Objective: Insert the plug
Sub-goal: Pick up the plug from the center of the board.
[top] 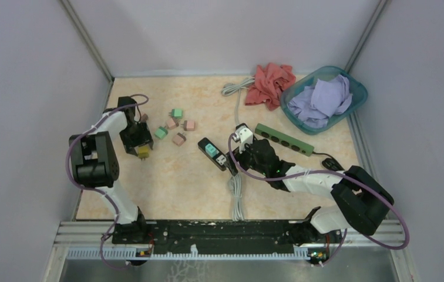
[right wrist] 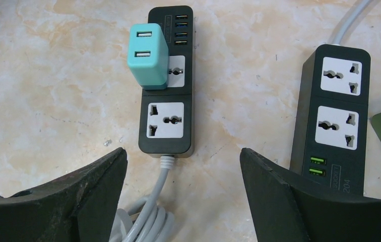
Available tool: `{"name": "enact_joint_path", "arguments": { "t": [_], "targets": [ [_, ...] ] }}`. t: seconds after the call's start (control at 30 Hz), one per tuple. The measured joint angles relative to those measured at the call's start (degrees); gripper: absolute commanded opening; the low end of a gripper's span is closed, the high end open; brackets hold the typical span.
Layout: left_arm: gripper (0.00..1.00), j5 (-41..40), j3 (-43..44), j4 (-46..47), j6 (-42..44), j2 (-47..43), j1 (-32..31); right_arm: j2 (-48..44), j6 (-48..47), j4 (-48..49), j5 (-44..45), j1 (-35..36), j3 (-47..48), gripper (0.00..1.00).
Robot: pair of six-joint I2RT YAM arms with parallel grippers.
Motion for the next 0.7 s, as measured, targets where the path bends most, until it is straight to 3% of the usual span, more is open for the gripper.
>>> {"name": "enact_joint_path", "arguments": {
  "t": [0.3,0.7],
  "targets": [
    [0.61,5.38,-0.13,-0.15,1.16,0.17,-0.33,0.0,0.0,-0.09,0.2,0.0,0.0,0.82],
    [0.48,3.02,-0.11,-1.2,0.31,2.86,-1.22,0.0,-0.02,-0.2,0.17,0.0,0.0,0.82]
  ]
}}
